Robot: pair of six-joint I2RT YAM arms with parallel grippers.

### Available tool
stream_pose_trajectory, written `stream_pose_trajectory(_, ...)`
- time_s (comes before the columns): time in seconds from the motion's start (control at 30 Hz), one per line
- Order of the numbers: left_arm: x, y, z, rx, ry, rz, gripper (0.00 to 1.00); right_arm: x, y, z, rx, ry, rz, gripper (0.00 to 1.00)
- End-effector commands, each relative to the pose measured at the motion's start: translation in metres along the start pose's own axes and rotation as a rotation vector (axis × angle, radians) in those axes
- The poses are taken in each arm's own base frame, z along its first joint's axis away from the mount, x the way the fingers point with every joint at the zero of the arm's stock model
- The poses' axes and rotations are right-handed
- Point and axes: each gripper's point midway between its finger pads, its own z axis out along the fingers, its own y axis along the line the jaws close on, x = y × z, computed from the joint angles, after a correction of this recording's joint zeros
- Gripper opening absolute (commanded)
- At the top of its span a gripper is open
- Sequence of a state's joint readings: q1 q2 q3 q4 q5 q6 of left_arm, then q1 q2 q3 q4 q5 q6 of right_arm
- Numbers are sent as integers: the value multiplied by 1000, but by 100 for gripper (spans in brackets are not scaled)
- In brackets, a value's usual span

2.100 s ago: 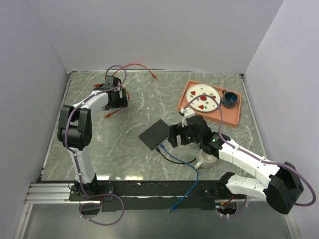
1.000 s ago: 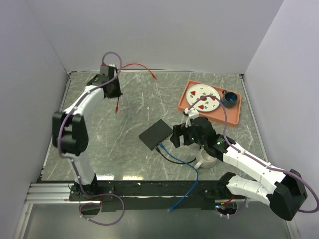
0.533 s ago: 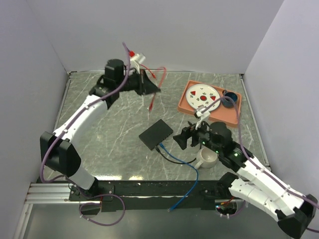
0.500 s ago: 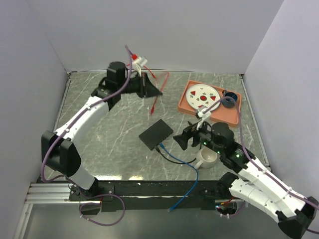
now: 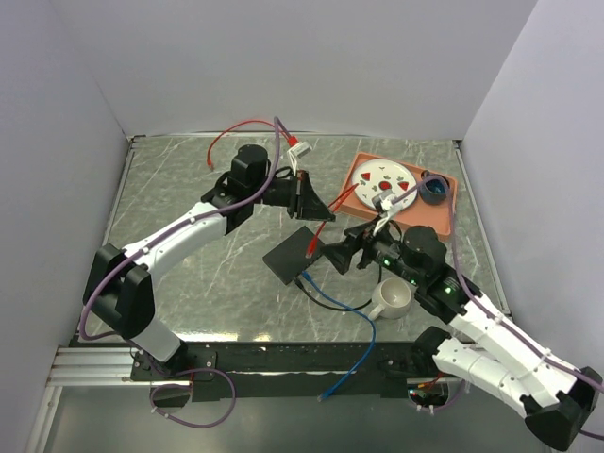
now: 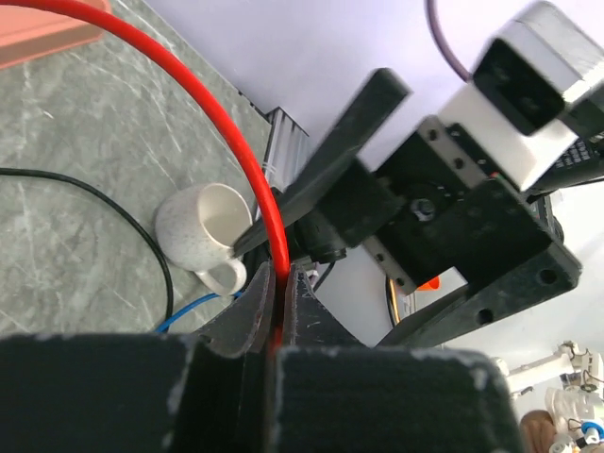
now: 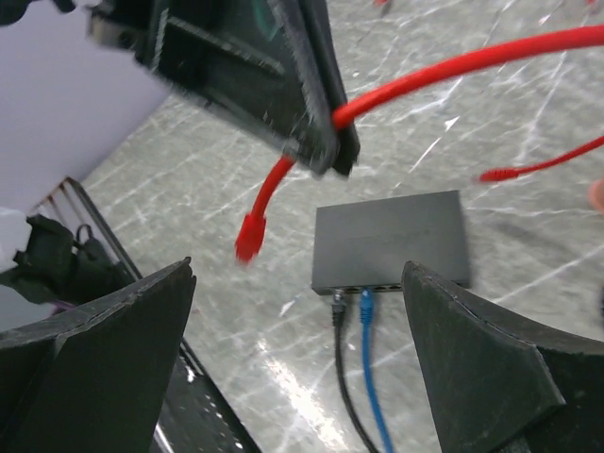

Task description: Insert the plug into the switch port

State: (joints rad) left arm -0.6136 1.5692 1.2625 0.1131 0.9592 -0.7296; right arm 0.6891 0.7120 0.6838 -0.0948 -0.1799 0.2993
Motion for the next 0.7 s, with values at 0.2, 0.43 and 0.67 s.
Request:
stream_pose_trajectory(0.2,-18,-31,5,23,-58,75,1,-28,23,24,-101,-74,145,89)
stream_pose_trajectory(0.43,-24,-32,5,0,-80,64,2,-12,19,39,-90,-22,229,62)
stream_pose_trajectory(0.67,-31,-33,1,-48,-104,86,12,-7,15,42,-72,-32,261,0)
